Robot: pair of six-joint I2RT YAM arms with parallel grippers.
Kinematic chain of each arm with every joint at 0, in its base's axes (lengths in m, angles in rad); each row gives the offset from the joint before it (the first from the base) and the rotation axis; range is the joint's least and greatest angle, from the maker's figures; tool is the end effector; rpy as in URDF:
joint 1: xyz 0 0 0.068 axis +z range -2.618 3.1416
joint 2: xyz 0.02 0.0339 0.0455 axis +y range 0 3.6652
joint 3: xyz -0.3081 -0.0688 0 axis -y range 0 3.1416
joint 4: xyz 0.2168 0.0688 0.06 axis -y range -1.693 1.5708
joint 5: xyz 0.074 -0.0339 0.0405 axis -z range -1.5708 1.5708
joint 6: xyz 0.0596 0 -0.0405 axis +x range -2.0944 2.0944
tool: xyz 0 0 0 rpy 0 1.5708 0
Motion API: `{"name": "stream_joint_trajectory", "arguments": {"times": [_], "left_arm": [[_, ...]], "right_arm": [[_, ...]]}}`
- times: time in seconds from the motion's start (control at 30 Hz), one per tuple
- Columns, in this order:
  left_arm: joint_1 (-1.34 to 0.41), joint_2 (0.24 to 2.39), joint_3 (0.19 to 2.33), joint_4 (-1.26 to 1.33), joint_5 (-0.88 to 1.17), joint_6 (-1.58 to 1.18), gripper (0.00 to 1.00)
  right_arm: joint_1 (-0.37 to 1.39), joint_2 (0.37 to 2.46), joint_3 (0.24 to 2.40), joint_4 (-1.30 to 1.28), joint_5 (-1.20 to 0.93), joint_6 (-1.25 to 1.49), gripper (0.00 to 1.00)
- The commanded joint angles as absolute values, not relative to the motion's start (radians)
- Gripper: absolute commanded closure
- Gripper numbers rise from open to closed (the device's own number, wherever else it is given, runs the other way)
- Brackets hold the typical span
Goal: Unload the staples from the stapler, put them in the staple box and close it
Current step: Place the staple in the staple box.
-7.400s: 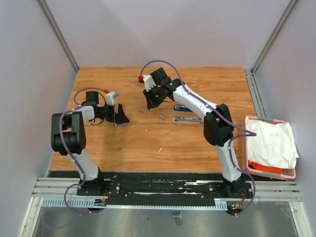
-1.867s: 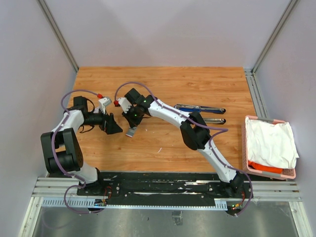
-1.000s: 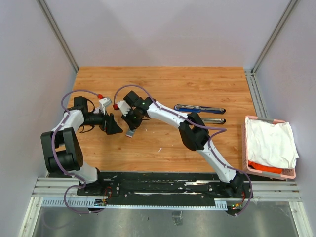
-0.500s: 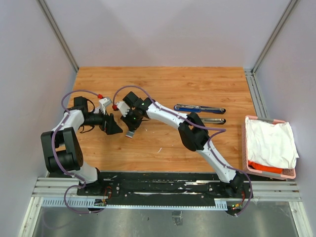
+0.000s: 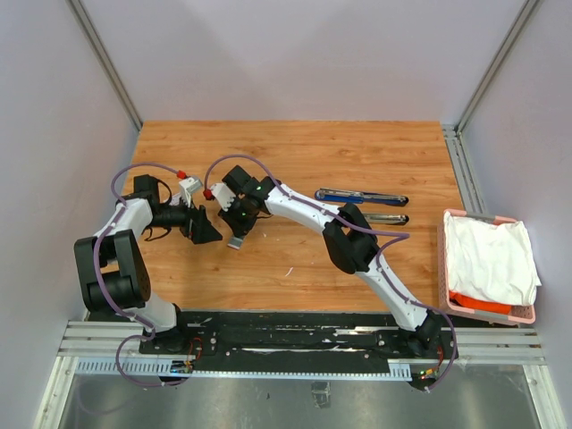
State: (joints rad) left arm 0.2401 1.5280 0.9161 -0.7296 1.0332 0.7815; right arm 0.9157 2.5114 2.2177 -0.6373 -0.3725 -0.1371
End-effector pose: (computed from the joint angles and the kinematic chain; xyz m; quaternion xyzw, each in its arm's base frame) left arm 0.2477 0.0079 0.2441 0.2854 0.8172 -0.3794 0.3267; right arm 0.3308 0.4661 0.1858 -0.5190 0.7773 0.2799 0.2192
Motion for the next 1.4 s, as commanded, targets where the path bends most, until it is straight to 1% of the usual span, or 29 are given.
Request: {"name": "stream_joint_trajectory", "arguments": {"times": [0.0,0.5,0.8,0.97,1.0,1.13,1.37], "left_arm": [[0.249,1.537,0.907,-0.735,1.059,0.796,0.02],[0.249,1.542,0.907,-0.739,1.06,0.8,0.02],[0.249,1.542,0.907,-0.739,1.061,0.801,0.02],[0.249,1.544,0.907,-0.739,1.063,0.804,0.02],[0.249,1.543,0.907,-0.738,1.062,0.804,0.02],[0.249,1.546,0.907,-0.739,1.063,0.804,0.02],[0.249,1.546,0.907,-0.74,1.062,0.805,0.02]], "right_arm": [[0.93,2.467,2.234,-0.67,-0.341,-0.16,0.78],[0.93,2.444,2.259,-0.683,-0.337,-0.161,0.76],[0.929,2.418,2.304,-0.71,-0.34,-0.162,0.7],[0.915,2.397,2.318,-0.712,-0.311,-0.177,0.62],[0.909,2.394,2.321,-0.712,-0.299,-0.181,0.58],[0.884,2.391,2.323,-0.694,-0.248,-0.21,0.56],[0.838,2.426,2.335,-0.639,-0.172,-0.261,0.56]]}}
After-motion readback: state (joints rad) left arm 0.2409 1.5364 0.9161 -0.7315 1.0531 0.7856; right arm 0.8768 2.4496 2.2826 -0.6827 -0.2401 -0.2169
